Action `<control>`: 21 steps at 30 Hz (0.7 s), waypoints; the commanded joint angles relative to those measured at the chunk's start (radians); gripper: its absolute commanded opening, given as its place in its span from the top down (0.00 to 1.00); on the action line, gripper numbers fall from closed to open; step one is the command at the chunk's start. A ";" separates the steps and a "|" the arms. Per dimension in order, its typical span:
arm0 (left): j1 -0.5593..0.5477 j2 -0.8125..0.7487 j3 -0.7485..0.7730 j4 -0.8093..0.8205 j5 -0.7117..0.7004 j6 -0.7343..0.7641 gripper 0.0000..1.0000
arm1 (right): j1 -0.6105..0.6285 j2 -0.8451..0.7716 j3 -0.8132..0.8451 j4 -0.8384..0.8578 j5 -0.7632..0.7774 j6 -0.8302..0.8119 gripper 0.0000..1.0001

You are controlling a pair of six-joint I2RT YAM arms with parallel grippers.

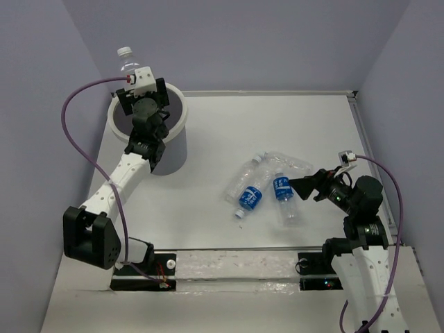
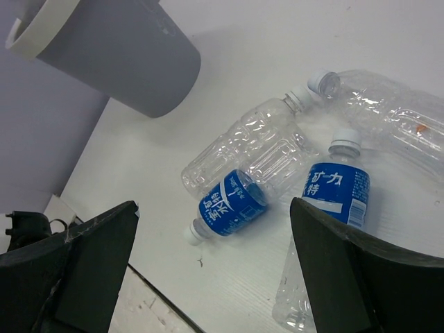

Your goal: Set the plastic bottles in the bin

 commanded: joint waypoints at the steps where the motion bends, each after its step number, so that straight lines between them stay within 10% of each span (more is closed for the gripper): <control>1: -0.006 -0.080 -0.116 0.205 -0.035 -0.037 0.42 | 0.003 -0.001 -0.012 0.052 -0.002 0.013 0.05; 6: -0.008 -0.135 -0.196 0.229 -0.044 -0.061 0.01 | 0.003 -0.012 -0.021 0.057 -0.002 0.016 0.05; 21: -0.115 -0.239 0.066 -0.206 0.201 -0.197 0.01 | 0.003 0.003 -0.018 0.048 0.024 0.017 0.07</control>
